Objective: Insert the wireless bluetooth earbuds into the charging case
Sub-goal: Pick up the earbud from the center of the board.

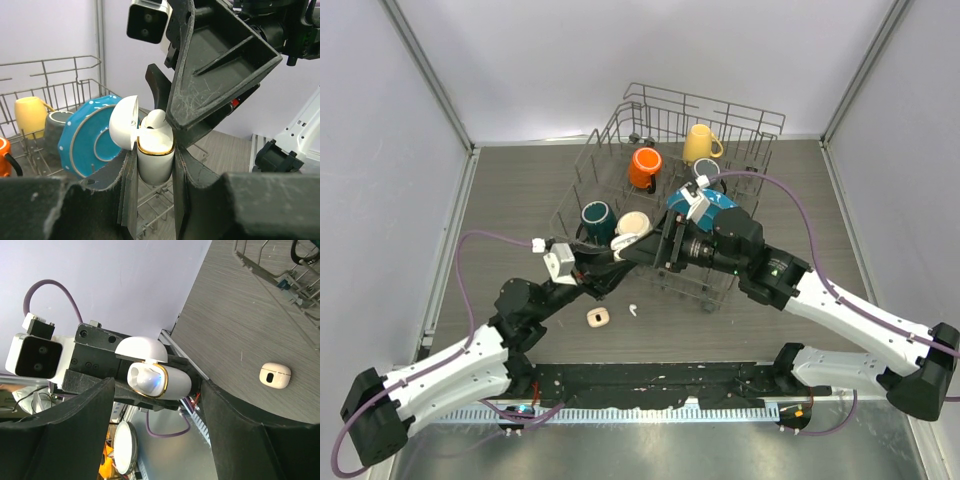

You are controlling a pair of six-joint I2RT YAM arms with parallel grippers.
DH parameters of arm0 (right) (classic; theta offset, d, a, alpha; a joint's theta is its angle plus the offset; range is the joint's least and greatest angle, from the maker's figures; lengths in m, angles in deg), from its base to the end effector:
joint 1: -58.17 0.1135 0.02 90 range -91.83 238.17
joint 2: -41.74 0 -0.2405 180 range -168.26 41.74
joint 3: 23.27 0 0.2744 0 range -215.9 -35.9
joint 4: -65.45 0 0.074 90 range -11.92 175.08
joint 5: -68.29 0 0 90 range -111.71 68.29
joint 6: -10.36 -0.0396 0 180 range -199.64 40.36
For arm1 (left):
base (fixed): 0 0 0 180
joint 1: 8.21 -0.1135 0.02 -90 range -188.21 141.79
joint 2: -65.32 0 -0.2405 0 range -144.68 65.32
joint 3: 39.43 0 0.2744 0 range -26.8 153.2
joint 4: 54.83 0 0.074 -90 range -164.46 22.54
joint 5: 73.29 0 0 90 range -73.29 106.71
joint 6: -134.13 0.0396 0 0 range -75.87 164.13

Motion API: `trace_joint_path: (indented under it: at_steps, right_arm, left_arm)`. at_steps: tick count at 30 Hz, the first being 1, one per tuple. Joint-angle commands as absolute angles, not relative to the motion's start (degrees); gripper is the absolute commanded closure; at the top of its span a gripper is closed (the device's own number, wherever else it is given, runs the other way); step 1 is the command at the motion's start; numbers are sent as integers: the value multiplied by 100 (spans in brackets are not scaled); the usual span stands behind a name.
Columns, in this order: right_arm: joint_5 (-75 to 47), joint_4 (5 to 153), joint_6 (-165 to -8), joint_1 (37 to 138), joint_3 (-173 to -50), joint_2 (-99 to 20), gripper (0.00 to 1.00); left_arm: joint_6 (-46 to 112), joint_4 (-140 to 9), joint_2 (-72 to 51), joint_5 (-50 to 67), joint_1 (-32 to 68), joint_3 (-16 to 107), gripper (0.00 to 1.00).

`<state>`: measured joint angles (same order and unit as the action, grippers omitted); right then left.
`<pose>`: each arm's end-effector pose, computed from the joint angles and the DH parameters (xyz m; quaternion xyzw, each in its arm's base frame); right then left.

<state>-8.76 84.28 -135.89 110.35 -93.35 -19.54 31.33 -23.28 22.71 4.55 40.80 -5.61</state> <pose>0.1687 0.2317 0.3468 -0.0454 0.7634 0.5685 0.3033 0.1368 -0.1701 0.2780 0.2549 0.4959 -0.4756 0.6804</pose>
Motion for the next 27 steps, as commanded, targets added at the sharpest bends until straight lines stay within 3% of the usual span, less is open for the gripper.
trace_joint_path:
  at_steps: [1,7,17,20,27]
  right_arm:
    - [-914,8405,-13369,11037,-9619,-1821,25]
    - [-1625,9247,-13009,11037,-9655,-1443,24]
    - [-2353,10357,-12745,11195,-9259,-1442,46]
    - [-3247,10550,-12798,11669,-9268,-1644,50]
    - [-4532,10735,-13052,12882,-9531,-2663,50]
  left_arm:
    - [3367,-2456,2672,783,4092,-676,100]
    - [3578,-3220,3489,1363,4092,-975,100]
    - [3938,-5163,5423,2172,4092,-1072,100]
    - [3956,-5497,5740,2259,4092,-1063,100]
    - [4026,-5726,5750,2216,4092,-958,100]
